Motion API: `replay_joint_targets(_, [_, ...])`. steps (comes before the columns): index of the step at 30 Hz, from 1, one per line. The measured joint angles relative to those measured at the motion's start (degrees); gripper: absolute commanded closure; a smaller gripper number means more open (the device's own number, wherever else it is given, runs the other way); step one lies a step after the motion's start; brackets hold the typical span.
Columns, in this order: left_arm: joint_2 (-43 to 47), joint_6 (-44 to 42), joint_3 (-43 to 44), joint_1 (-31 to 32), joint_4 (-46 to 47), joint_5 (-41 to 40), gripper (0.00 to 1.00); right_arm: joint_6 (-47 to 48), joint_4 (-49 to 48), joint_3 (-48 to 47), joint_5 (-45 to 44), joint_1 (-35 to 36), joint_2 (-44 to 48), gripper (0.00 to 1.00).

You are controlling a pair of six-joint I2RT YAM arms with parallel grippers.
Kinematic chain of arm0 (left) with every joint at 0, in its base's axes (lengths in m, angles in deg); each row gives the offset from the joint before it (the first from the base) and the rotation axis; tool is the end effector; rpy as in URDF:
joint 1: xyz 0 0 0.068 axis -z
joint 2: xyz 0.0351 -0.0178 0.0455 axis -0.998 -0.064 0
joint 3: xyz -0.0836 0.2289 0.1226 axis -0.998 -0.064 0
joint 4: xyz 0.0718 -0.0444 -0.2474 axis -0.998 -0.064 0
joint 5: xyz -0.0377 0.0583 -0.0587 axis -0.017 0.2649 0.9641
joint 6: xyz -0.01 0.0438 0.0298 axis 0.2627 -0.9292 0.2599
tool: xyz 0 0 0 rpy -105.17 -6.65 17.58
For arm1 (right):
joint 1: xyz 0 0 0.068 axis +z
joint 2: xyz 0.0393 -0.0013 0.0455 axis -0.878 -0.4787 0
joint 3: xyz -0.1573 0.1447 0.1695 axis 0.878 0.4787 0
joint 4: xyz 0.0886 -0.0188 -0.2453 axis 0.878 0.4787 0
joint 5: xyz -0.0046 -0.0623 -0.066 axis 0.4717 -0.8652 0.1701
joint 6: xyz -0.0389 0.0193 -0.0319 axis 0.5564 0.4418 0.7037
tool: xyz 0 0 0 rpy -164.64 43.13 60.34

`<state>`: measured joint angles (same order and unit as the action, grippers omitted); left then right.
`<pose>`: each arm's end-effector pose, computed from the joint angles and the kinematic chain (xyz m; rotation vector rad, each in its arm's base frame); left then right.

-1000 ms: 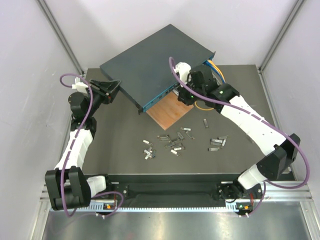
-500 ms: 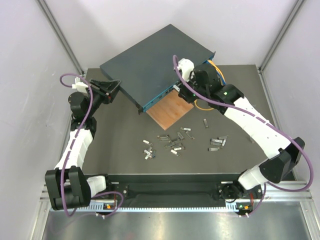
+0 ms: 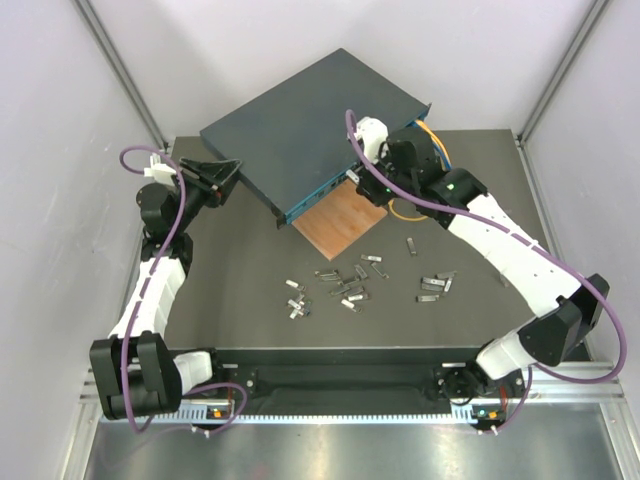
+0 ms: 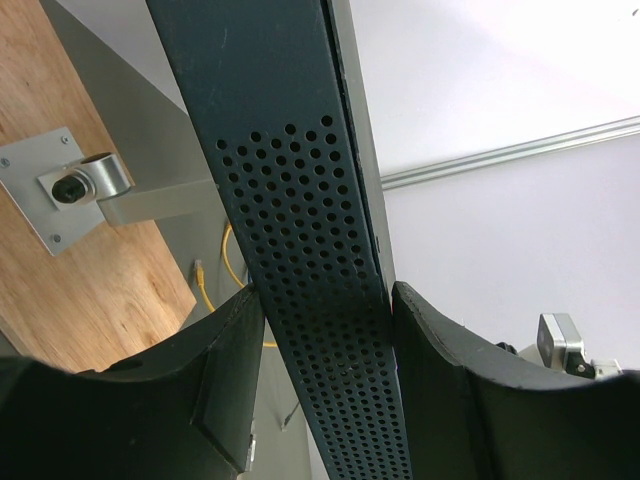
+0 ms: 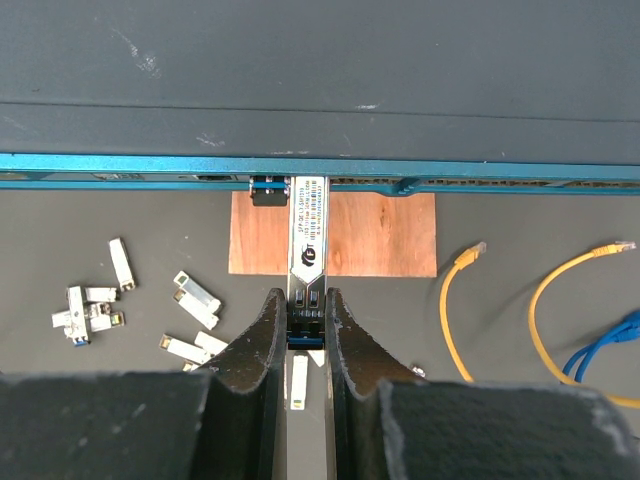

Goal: Insert the plug into the switch port

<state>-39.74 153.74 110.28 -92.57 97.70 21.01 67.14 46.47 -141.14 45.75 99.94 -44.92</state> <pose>0.2724 0.0105 0.3275 -0.6485 1.5528 -1.3434 0.2563 0.2051 0.4061 -0.8307 1.9531 0.3557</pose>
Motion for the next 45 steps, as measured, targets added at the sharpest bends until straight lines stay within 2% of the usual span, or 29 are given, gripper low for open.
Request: replay_joint_targets(45, [-0.3,0.0,0.3,0.0,0.1,0.3,1.00,-2.5,0.0,0.0,0.9,-0.7,-1.1,1.00])
